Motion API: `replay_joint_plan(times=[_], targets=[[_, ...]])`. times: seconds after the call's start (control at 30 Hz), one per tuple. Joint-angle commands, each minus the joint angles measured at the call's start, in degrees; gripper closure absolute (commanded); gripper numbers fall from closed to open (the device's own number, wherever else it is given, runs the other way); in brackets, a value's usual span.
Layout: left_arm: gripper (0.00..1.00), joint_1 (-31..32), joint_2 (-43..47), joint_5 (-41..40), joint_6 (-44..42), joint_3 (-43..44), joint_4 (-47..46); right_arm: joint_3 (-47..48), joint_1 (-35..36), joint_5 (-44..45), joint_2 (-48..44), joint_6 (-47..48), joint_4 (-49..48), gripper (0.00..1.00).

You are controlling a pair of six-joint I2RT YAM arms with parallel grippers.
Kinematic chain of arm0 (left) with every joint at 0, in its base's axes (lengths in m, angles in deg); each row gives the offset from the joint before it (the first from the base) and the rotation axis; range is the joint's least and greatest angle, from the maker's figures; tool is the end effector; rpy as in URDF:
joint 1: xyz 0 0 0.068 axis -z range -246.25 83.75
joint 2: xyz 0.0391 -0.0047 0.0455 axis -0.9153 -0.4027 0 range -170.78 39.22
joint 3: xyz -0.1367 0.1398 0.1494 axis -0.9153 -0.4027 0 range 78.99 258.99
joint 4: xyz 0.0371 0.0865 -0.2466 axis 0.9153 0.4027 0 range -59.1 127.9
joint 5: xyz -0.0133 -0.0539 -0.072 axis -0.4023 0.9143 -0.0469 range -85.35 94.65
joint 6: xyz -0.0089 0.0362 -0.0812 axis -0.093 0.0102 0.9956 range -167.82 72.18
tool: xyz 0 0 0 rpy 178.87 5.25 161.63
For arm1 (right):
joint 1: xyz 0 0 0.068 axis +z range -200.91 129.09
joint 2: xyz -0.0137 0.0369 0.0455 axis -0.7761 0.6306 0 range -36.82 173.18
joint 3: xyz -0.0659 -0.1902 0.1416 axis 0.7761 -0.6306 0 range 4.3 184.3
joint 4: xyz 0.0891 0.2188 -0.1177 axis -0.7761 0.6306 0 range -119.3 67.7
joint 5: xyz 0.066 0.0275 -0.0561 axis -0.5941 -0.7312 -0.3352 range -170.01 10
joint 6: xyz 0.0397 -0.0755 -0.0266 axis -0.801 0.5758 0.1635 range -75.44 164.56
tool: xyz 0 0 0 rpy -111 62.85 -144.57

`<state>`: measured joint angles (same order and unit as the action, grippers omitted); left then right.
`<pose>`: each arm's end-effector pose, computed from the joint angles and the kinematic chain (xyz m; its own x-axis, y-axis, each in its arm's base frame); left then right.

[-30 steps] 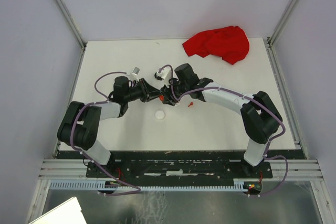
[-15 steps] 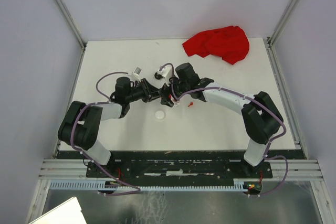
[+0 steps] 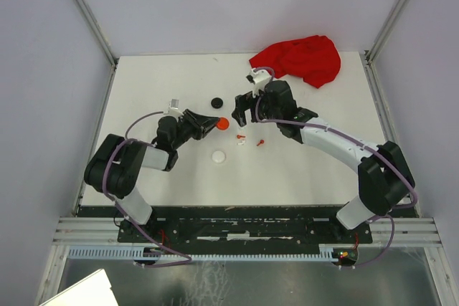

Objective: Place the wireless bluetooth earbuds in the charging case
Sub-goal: Pick up the charging case at the center of the board, then open the charging case.

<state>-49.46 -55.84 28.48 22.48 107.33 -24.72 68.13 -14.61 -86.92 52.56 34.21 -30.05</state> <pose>0.3143 -0.1285 0.1168 -0.6683 -0.6979 -0.2575 0.0434 0.3089 -0.9501 0.3212 0.2479 0.2329 -0.4538 -0.1122 -0.8840 -0.6041 0.7680 0.2127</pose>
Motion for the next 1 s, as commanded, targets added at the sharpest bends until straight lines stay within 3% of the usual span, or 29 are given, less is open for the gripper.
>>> replay_joint_plan(times=[0.0, 0.33, 0.97], targets=[[0.97, 3.01, -2.82, -9.06, 8.74, -1.35, -16.78, 1.02, 0.19, 7.75, 0.71, -10.21, -2.05, 0.00], [0.97, 8.77, -6.16, -17.72, 11.93, -2.30, -24.74, 3.30, 0.19, 9.92, 4.11, -12.25, 1.87, 0.00], [0.97, 9.17, -5.45, -18.66, 14.40, -3.40, -26.85, 4.97, 0.22, 9.10, 9.31, -12.89, 3.66, 0.01]])
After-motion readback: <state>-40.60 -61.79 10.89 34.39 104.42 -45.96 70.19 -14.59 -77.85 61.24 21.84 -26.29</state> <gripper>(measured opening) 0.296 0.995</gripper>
